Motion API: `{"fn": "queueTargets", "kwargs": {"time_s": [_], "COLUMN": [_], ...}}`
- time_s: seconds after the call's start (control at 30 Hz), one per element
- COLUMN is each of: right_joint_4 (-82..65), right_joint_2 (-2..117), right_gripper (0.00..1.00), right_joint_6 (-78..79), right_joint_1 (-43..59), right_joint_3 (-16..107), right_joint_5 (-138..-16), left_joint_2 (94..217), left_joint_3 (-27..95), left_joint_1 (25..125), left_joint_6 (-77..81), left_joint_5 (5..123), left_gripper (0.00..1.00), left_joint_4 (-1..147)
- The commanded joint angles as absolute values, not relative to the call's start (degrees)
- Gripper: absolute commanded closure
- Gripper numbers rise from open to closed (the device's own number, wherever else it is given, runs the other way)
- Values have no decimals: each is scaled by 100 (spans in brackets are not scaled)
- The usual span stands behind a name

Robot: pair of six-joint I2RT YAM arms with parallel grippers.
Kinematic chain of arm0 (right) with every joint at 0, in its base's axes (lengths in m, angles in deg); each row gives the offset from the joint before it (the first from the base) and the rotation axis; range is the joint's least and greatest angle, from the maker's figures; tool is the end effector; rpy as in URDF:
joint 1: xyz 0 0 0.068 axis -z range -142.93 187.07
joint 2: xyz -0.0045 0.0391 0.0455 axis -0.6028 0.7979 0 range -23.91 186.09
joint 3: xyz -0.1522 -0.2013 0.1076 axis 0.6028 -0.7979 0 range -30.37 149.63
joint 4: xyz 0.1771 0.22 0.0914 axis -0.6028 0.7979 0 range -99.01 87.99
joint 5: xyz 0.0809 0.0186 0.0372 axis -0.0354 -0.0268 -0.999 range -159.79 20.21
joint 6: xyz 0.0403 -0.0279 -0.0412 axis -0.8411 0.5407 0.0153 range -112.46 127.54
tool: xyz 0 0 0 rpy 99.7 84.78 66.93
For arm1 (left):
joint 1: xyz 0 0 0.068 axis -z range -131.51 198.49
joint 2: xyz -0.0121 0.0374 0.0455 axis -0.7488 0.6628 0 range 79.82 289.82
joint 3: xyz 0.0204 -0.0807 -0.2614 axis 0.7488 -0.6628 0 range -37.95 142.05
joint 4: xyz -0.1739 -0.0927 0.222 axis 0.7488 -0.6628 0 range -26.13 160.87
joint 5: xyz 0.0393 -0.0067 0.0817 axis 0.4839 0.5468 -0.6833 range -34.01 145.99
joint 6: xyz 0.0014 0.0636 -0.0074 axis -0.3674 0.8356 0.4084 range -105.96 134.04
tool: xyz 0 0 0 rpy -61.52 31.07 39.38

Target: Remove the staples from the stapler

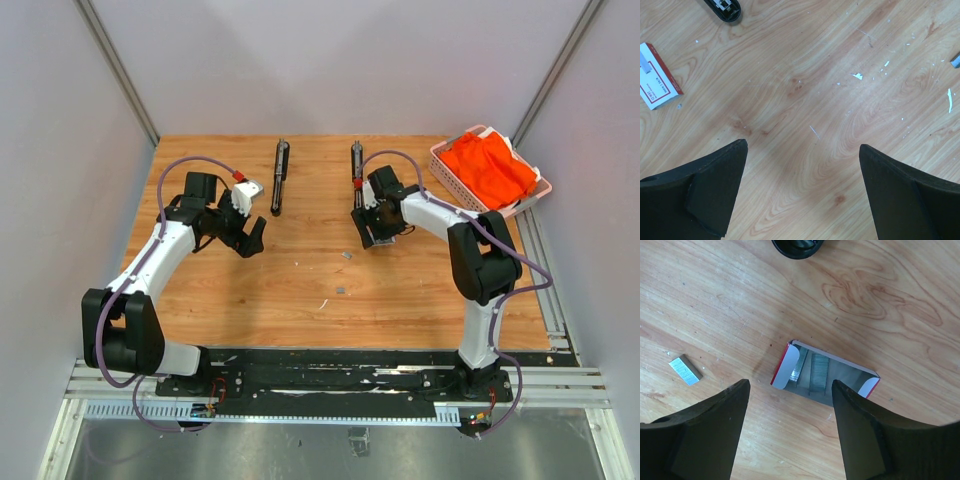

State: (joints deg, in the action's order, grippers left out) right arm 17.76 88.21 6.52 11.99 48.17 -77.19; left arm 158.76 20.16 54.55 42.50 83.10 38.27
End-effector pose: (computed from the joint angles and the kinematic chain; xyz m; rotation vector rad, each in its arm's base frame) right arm 0.4044 0.1962 0.1462 -0.5964 2.5799 0.3252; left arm 0.3205 -0.0568 0.2348 0.8948 2.2349 -0.4135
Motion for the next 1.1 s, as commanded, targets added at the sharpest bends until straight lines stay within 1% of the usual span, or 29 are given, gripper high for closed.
{"fn": "queueTargets", "kwargs": {"time_s": [0.0, 0.43, 0.6, 0.77, 1.07], "right_joint_4": [1737, 1729, 1710, 1708, 1712], "right_joint_2": [8929, 9042, 9109, 9097, 9036], "right_gripper": [32, 46, 56, 62, 63], "right_joint_6": [719, 718, 753, 786, 862], "right_joint_1": [1150, 1150, 1120, 1093, 1079], "right_joint_3": [4807, 4864, 4873, 4888, 4882], "right_joint_5": [-7655, -7467, -7424, -7396, -7305], "left_joint_2": [15886, 15905, 15910, 15905, 15927], "left_joint_3": [1953, 1953, 1953, 1953, 1953], "left_joint_1": [5394, 5394, 5394, 5394, 5394], "left_joint_6": [4278, 4280, 4278, 4286, 4279], "left_joint_5": [8429, 8438, 8447, 8455, 8463], "left_gripper": [2, 2, 2, 2, 2], "left_joint_4": [3967, 3967, 3967, 3967, 3967]}}
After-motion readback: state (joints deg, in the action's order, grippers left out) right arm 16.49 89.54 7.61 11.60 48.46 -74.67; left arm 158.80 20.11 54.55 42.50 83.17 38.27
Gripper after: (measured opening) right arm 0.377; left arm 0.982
